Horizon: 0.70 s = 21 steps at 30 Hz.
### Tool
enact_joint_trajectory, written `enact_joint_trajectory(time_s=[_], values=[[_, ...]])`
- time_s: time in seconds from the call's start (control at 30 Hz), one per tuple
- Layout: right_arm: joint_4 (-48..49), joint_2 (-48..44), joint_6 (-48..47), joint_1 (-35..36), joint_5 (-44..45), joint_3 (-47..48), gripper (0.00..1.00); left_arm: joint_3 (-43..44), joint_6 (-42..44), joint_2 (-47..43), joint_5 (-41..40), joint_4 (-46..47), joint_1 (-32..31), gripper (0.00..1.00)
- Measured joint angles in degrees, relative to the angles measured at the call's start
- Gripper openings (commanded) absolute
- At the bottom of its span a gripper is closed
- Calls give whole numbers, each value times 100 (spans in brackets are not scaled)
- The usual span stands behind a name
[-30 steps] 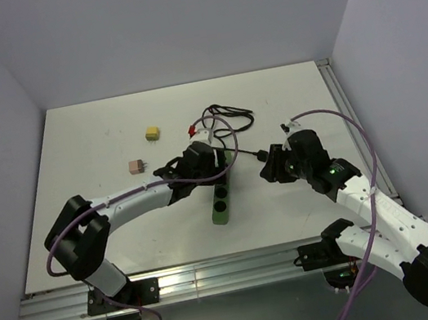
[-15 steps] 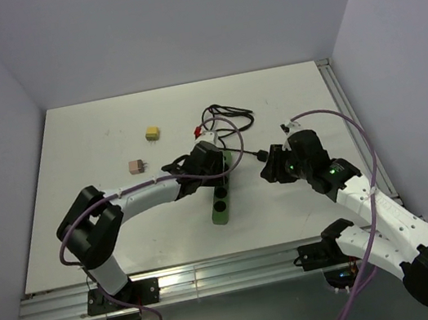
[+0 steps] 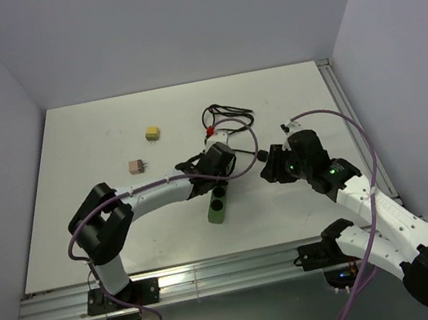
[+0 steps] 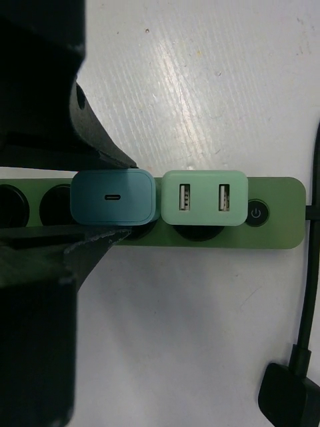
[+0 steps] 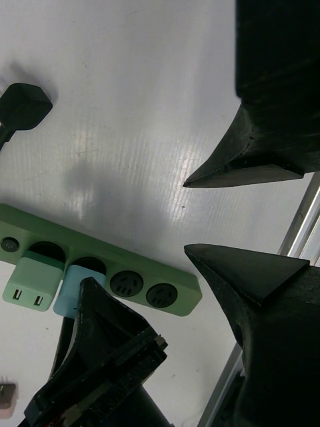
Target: Insert the plug
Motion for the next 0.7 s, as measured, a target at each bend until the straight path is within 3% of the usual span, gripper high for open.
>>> enact_joint_trajectory(time_s=[0.4,0.7], values=[[-2,-35,13,0,-2,0,46,-1182,-24,-227,-380,1825,-118,0],[-2,-52,26,0,-11,0,46,-1176,48,-81,-879,2009,-341,0]])
